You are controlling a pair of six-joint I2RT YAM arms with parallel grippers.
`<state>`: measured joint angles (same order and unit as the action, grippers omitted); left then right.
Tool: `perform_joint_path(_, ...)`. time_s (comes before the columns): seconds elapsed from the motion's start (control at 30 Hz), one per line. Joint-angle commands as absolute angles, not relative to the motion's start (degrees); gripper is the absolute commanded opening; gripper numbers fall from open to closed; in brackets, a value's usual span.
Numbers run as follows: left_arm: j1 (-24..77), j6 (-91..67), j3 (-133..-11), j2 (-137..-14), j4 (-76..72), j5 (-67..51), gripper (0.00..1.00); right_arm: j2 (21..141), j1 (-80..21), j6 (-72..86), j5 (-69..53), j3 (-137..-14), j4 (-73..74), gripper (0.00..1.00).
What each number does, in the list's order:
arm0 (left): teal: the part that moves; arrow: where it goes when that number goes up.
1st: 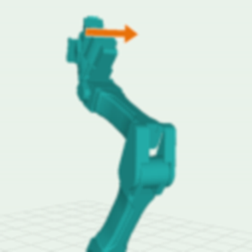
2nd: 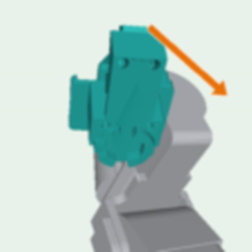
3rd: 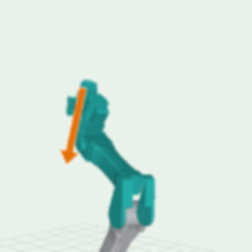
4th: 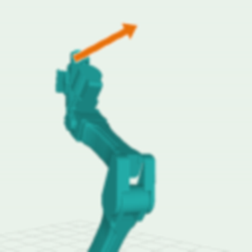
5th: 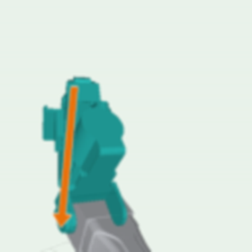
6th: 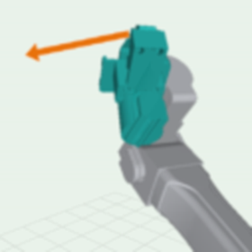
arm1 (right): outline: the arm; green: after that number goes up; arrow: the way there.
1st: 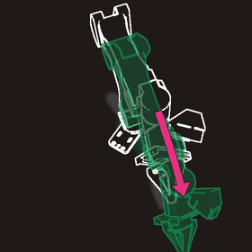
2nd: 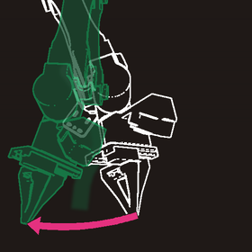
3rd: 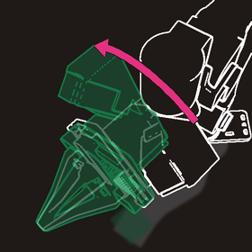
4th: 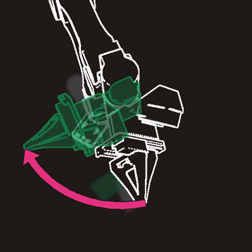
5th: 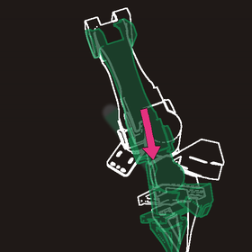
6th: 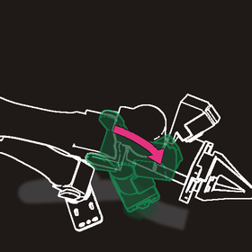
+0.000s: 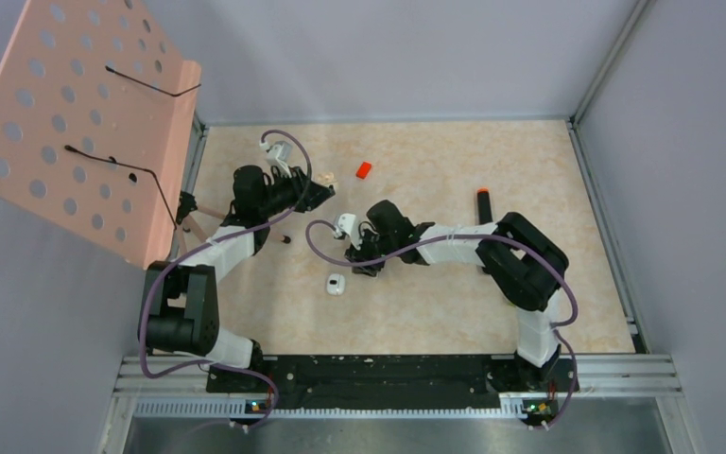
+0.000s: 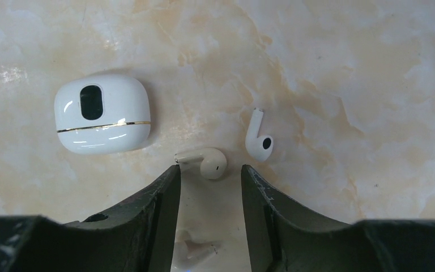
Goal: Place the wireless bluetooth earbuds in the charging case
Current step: Pick up the earbud from the center of the board.
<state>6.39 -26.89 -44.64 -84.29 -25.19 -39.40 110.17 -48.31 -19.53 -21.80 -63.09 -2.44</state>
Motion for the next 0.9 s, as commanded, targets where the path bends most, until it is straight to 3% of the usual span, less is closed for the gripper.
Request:
perform_joint_path(0.0, 6.15, -26.89, -44.70, -85.16, -27.12, -39.88, 0.00, 111.79, -47.88, -21.68, -24.87, -65.42, -4.25, 0.44)
perform_joint_path(0.87, 6.15, -26.80, -44.21, -84.97, -26.72, -39.68, 0.00, 115.42, -43.86, -35.09, -39.18, -70.18, 3.27, 0.42)
